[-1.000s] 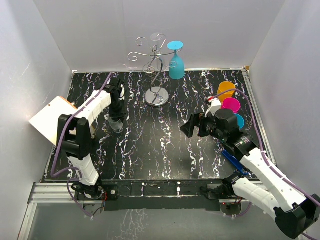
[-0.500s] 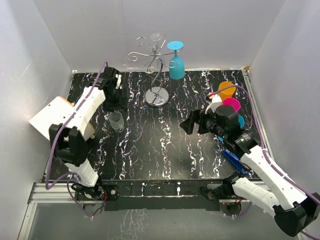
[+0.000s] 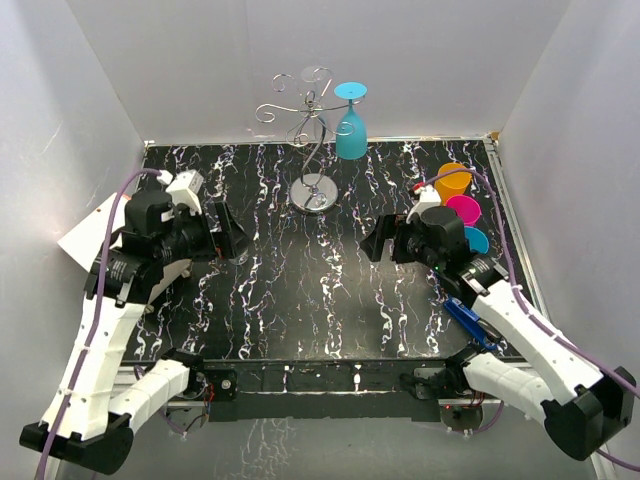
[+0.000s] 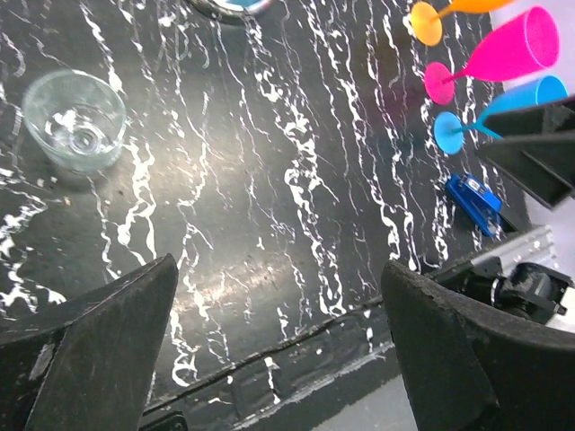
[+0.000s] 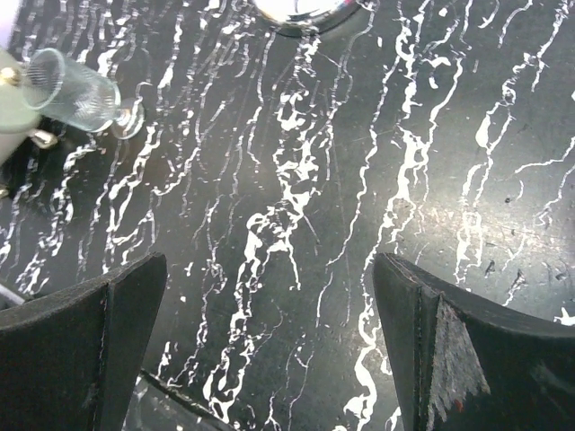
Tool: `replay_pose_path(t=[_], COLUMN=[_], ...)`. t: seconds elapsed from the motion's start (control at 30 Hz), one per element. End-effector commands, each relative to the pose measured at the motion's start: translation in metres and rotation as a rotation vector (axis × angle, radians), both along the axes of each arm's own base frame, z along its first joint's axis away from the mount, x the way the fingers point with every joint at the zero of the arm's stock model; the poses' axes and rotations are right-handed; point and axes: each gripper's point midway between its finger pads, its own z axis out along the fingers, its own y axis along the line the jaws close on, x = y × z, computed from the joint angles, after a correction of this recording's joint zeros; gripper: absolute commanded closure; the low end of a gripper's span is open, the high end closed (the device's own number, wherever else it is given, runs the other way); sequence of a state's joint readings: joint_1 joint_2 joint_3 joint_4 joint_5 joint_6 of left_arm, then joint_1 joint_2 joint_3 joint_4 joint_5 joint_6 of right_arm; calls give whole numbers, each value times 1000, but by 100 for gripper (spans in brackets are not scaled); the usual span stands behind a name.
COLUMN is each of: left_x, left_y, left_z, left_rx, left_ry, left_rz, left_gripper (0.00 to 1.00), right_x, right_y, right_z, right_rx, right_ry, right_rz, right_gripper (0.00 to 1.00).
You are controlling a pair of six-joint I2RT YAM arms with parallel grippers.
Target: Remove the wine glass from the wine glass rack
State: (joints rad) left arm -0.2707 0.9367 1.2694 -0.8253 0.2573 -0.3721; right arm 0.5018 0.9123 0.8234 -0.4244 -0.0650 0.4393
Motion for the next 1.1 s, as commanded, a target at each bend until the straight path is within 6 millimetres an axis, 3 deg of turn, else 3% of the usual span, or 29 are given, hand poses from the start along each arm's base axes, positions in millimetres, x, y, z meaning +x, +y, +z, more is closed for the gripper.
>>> replay_pose_path(t=[0.0, 0.27, 0.43, 0.67, 0.8, 1.07], left_x=[-8, -18, -25, -33, -35, -40], left_y=[-19, -22, -27, -34, -30, -23], left_z=[-1, -3, -12, -10, -7, -2], left_rx=[-113, -133, -167, -227, -203, -162], left_ry=[-14, -51, -29, -26, -32, -40], left_rz=[-67, -112, -126, -151, -148, -137], left_gripper=[4, 2, 2, 1, 1, 1], right_x=[33, 86, 119, 163, 193, 256], right_y=[0, -1, 1, -5, -11, -15], right_z=[36, 92, 144, 208, 227, 238], right_rx=[5, -19, 88, 340, 451, 574], right_ry=[-103, -199, -285, -407, -432, -423], right_rz=[-74, -185, -231, -320, -347, -330], right_gripper=[2, 2, 2, 3, 5, 9])
